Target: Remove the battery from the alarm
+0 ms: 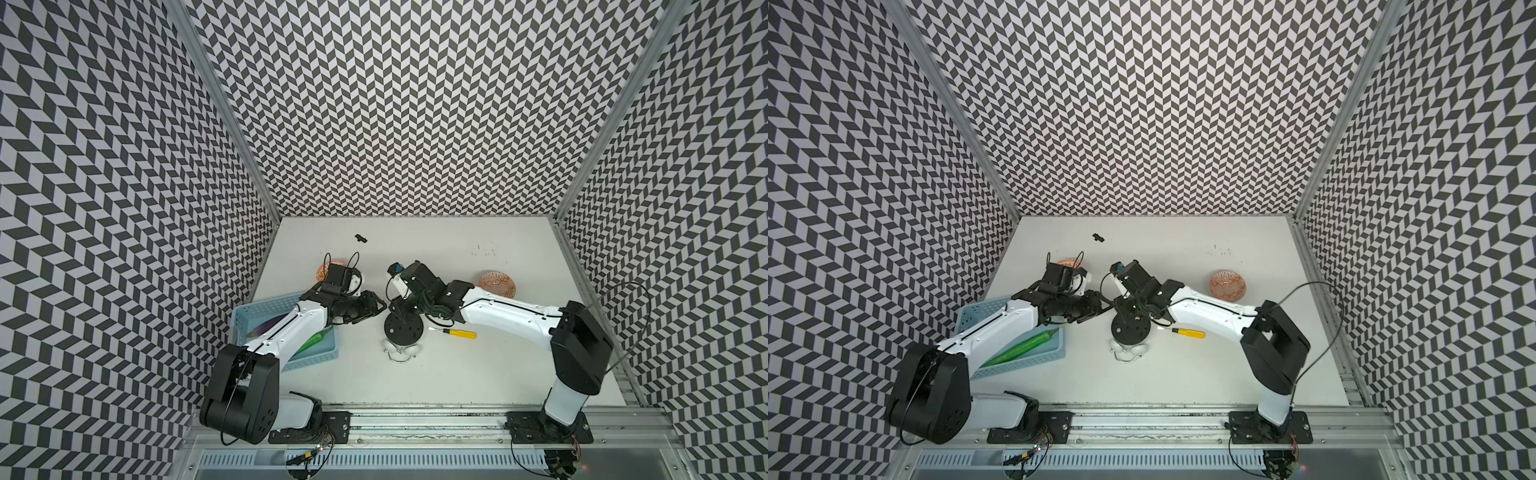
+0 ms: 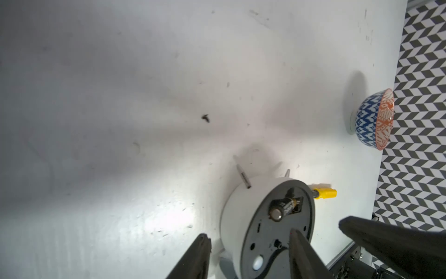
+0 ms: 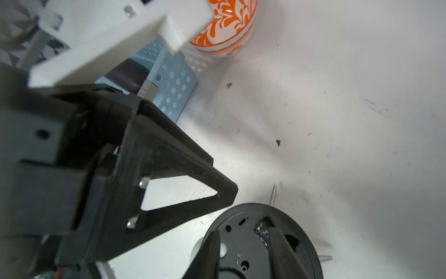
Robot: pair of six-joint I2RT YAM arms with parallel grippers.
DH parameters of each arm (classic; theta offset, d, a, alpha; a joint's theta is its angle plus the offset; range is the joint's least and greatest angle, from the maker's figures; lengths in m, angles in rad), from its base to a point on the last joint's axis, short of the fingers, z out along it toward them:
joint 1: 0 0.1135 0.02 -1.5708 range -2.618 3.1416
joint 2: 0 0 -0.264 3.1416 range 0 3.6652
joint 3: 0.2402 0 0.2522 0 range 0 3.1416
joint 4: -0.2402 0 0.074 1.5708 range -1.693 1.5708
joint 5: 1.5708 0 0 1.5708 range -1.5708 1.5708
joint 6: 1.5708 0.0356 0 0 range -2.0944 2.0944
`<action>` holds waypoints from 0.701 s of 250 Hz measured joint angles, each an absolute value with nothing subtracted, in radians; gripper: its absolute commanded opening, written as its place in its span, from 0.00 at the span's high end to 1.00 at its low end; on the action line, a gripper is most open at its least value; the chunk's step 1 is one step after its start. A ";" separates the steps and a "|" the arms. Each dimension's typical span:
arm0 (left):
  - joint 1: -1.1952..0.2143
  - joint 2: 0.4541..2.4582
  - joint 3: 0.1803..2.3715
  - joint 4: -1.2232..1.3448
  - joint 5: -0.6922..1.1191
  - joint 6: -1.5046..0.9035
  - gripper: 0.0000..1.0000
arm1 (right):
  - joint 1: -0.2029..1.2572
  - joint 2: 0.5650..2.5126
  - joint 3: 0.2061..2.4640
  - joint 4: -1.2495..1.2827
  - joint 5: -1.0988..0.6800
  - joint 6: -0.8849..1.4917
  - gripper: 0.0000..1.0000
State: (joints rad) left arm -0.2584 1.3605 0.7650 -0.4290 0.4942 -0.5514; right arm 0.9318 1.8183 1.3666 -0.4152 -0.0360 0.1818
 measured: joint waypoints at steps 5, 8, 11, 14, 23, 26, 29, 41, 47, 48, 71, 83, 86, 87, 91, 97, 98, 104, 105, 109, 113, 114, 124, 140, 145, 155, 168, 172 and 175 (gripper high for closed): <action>-0.247 1.361 0.752 -0.427 0.503 -0.552 0.49 | 0.938 1.834 1.383 -0.428 -0.023 0.163 0.63; -0.241 1.360 0.746 -0.427 0.508 -0.552 0.49 | 0.941 1.841 1.389 -0.434 -0.018 0.152 0.63; -0.237 1.359 0.741 -0.427 0.511 -0.552 0.48 | 0.944 1.850 1.397 -0.442 -0.011 0.139 0.63; -0.233 1.359 0.735 -0.427 0.515 -0.552 0.48 | 0.945 1.855 1.401 -0.447 -0.007 0.131 0.63; -0.223 1.355 0.719 -0.427 0.526 -0.552 0.48 | 0.949 1.873 1.412 -0.466 0.008 0.101 0.63; -0.219 1.353 0.712 -0.427 0.530 -0.552 0.49 | 0.949 1.877 1.414 -0.472 0.010 0.094 0.63; -0.217 1.351 0.708 -0.427 0.532 -0.552 0.48 | 0.949 1.881 1.415 -0.480 0.013 0.084 0.63; -0.208 1.340 0.694 -0.427 0.543 -0.551 0.49 | 0.949 1.892 1.417 -0.503 0.021 0.055 0.64; -0.204 1.336 0.690 -0.428 0.548 -0.551 0.49 | 0.949 1.895 1.417 -0.515 0.027 0.043 0.64; -0.204 1.335 0.689 -0.427 0.549 -0.551 0.49 | 0.949 1.896 1.417 -0.517 0.027 0.041 0.64; -0.196 1.331 0.686 -0.426 0.564 -0.550 0.49 | 0.949 1.901 1.418 -0.555 0.033 0.007 0.65; -0.196 1.331 0.686 -0.426 0.568 -0.549 0.48 | 0.949 1.904 1.420 -0.564 0.033 -0.004 0.66; -0.196 1.331 0.686 -0.426 0.569 -0.549 0.48 | 0.949 1.905 1.421 -0.566 0.033 -0.006 0.66; -0.196 1.331 0.686 -0.426 0.569 -0.549 0.48 | 0.949 1.905 1.421 -0.567 0.033 -0.008 0.66; -0.196 1.331 0.686 -0.425 0.571 -0.548 0.49 | 0.949 1.907 1.422 -0.569 0.034 -0.010 0.67; -0.196 1.331 0.686 -0.424 0.572 -0.548 0.49 | 0.949 1.911 1.425 -0.573 0.034 -0.015 0.67; -0.196 1.331 0.686 -0.424 0.572 -0.548 0.48 | 0.949 1.911 1.425 -0.573 0.034 -0.016 0.67; -0.196 1.331 0.686 -0.423 0.573 -0.548 0.48 | 0.950 1.916 1.430 -0.576 0.035 -0.019 0.68; -0.196 1.331 0.686 -0.423 0.574 -0.548 0.48 | 0.951 1.917 1.430 -0.576 0.035 -0.020 0.68; -0.196 1.331 0.686 -0.423 0.574 -0.547 0.48 | 0.951 1.921 1.433 -0.577 0.035 -0.021 0.68; -0.196 1.331 0.686 -0.423 0.574 -0.547 0.48 | 0.952 1.926 1.436 -0.577 0.035 -0.022 0.68; -0.196 1.331 0.686 -0.423 0.574 -0.547 0.48 | 0.952 1.927 1.436 -0.577 0.035 -0.022 0.68; -0.196 1.331 0.686 -0.422 0.575 -0.547 0.48 | 0.954 1.941 1.443 -0.575 0.035 -0.026 0.70; -0.196 1.331 0.686 -0.422 0.575 -0.547 0.49 | 0.958 1.960 1.452 -0.570 0.041 -0.027 0.75; -0.196 1.331 0.686 -0.422 0.576 -0.547 0.49 | 0.959 1.963 1.458 -0.569 0.044 -0.028 0.77; -0.196 1.331 0.686 -0.421 0.577 -0.547 0.49 | 0.961 1.967 1.464 -0.568 0.052 -0.030 0.81; -0.196 1.331 0.686 -0.421 0.579 -0.547 0.49 | 0.964 1.971 1.467 -0.567 0.064 -0.035 0.86; -0.196 1.331 0.685 -0.421 0.579 -0.547 0.49 | 0.965 1.971 1.468 -0.566 0.068 -0.038 0.86; -0.196 1.331 0.685 -0.421 0.579 -0.547 0.49 | 0.965 1.971 1.468 -0.566 0.071 -0.039 0.87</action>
